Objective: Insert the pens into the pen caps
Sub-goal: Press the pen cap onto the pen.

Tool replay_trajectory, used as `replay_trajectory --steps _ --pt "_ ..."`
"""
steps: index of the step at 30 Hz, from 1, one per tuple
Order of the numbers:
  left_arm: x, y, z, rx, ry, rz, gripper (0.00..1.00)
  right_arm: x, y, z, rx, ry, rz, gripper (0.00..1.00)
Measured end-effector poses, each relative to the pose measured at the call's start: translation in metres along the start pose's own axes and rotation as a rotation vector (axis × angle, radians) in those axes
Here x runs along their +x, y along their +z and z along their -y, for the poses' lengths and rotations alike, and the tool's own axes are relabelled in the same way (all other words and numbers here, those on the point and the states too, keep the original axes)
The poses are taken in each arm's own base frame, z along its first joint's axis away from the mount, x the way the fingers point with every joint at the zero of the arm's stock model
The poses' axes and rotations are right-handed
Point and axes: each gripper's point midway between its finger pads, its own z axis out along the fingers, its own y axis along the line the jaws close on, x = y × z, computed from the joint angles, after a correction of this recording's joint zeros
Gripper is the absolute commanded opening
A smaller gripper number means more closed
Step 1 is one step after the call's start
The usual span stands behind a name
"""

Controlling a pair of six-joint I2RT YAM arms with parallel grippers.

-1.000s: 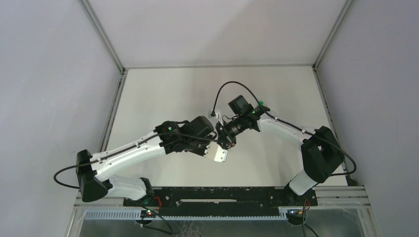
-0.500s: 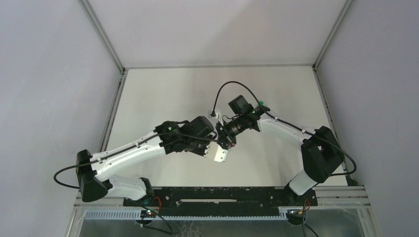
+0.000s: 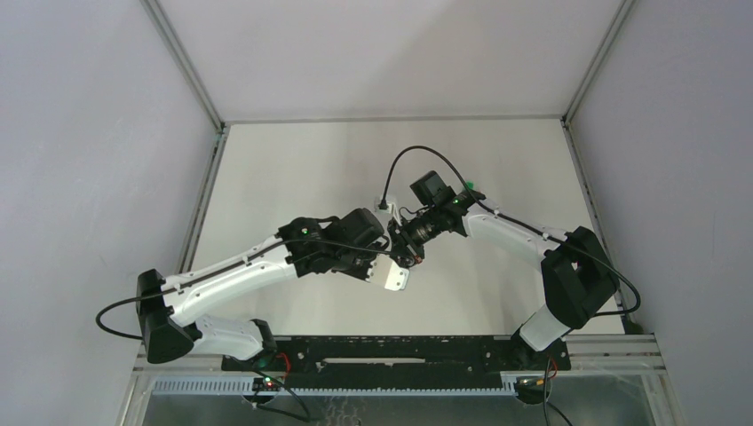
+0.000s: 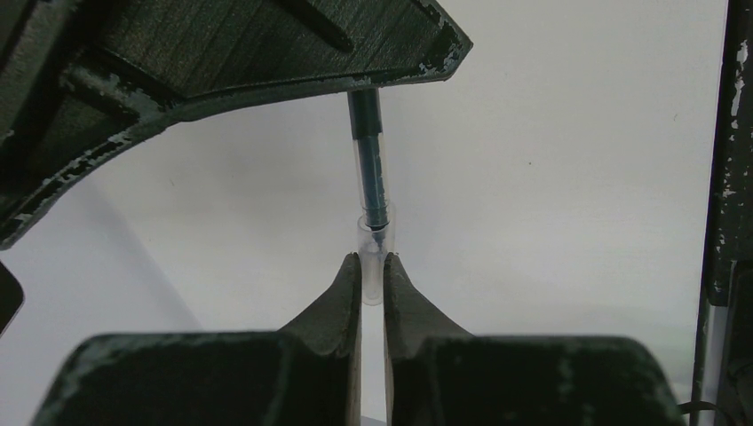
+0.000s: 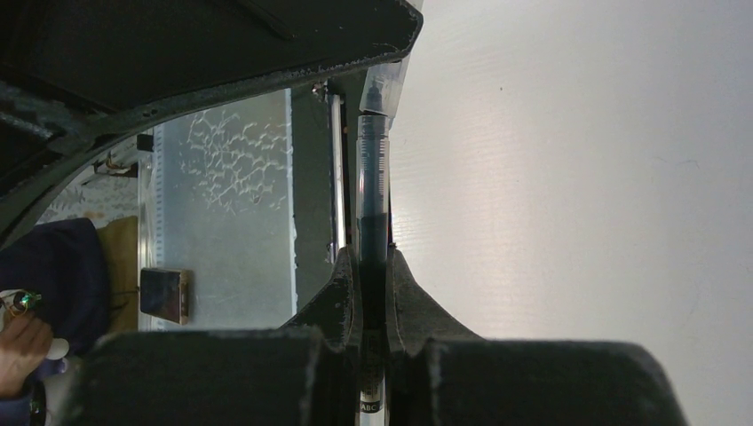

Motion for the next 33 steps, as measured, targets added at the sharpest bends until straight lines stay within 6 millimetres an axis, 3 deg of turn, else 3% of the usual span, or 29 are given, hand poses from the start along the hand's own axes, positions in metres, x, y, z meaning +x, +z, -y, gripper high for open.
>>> replay_trajectory --steps 33 --pt "0.0042 0.0051 0.0006 0.006 0.009 -0.041 0.0 0.0002 0.0003 0.0039 0.024 0.003 -0.003 0.0"
